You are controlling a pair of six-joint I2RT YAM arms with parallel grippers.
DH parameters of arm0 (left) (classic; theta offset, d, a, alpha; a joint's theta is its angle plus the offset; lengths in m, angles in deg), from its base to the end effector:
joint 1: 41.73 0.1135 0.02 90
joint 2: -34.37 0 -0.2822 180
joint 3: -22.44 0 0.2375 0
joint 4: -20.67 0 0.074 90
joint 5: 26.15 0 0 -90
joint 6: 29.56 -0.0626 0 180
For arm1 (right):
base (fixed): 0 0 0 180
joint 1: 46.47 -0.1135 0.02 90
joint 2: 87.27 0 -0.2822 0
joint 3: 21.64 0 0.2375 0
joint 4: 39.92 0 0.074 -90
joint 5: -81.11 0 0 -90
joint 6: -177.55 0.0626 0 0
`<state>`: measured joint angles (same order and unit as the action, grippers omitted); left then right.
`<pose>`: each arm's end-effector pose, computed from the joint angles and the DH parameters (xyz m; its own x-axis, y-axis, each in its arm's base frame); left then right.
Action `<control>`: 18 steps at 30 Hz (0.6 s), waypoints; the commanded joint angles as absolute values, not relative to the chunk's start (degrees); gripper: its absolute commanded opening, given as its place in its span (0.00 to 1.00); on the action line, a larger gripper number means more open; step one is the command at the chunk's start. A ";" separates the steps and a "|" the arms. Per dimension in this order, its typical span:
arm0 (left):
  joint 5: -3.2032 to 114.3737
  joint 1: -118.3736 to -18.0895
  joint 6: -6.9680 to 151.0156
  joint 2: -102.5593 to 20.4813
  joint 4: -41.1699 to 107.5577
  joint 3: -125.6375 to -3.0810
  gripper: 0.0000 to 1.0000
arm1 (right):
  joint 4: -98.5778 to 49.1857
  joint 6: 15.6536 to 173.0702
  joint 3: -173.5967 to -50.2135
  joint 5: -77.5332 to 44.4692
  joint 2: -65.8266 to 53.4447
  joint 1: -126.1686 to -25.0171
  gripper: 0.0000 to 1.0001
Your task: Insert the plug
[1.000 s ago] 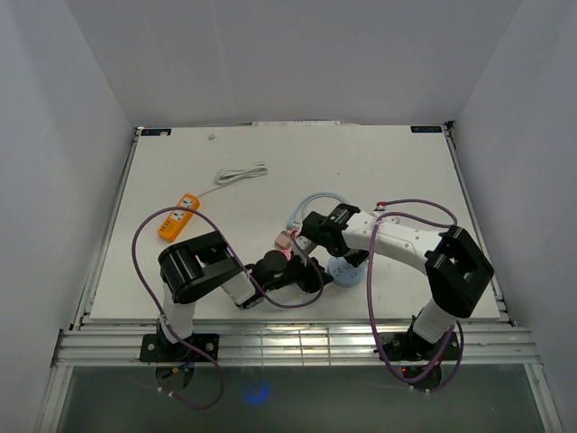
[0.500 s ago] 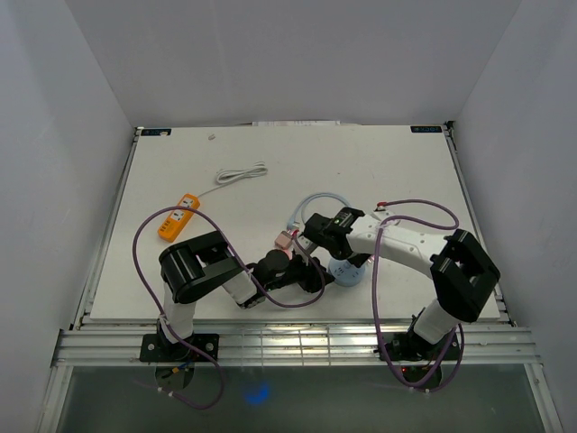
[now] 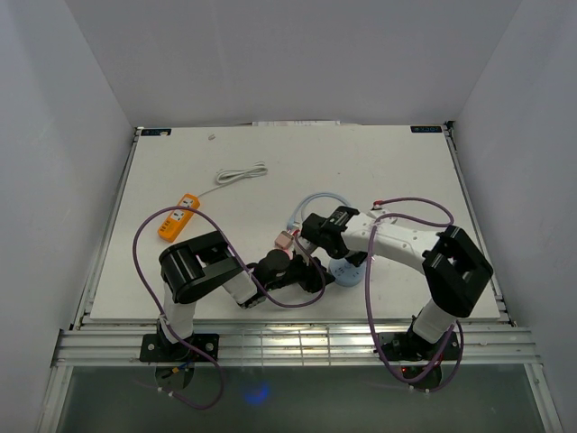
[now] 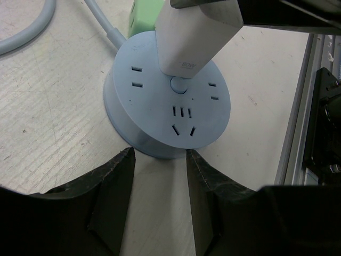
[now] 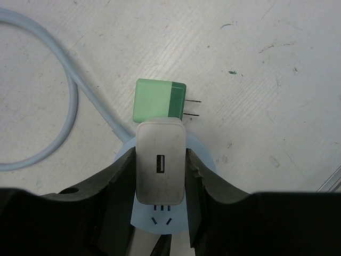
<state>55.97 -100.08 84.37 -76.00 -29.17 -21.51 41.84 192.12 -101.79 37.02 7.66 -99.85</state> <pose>0.1730 -0.2970 0.1216 -0.5069 0.0566 -0.8602 0.7730 0.4714 -0.4245 0.1915 0.1823 0.2173 -0.4386 0.5387 -0.7193 0.7263 0.6839 0.0693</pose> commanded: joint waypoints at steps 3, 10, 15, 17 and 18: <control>59.10 -100.09 84.00 -77.34 -21.13 -21.98 0.54 | 33.87 193.02 -94.02 19.59 9.94 -101.05 0.08; 58.84 -100.09 83.91 -77.52 -21.13 -22.07 0.54 | 34.12 191.53 -93.84 20.37 9.67 -100.96 0.08; 58.92 -100.09 84.00 -77.69 -21.04 -22.07 0.54 | 33.85 191.08 -94.45 23.27 5.81 -101.05 0.18; 59.10 -100.09 84.00 -77.61 -21.13 -22.07 0.54 | 35.34 191.35 -95.33 25.20 3.96 -100.96 0.37; 59.10 -100.09 84.00 -77.61 -21.04 -22.07 0.54 | 36.14 191.61 -96.46 25.82 3.44 -101.05 0.46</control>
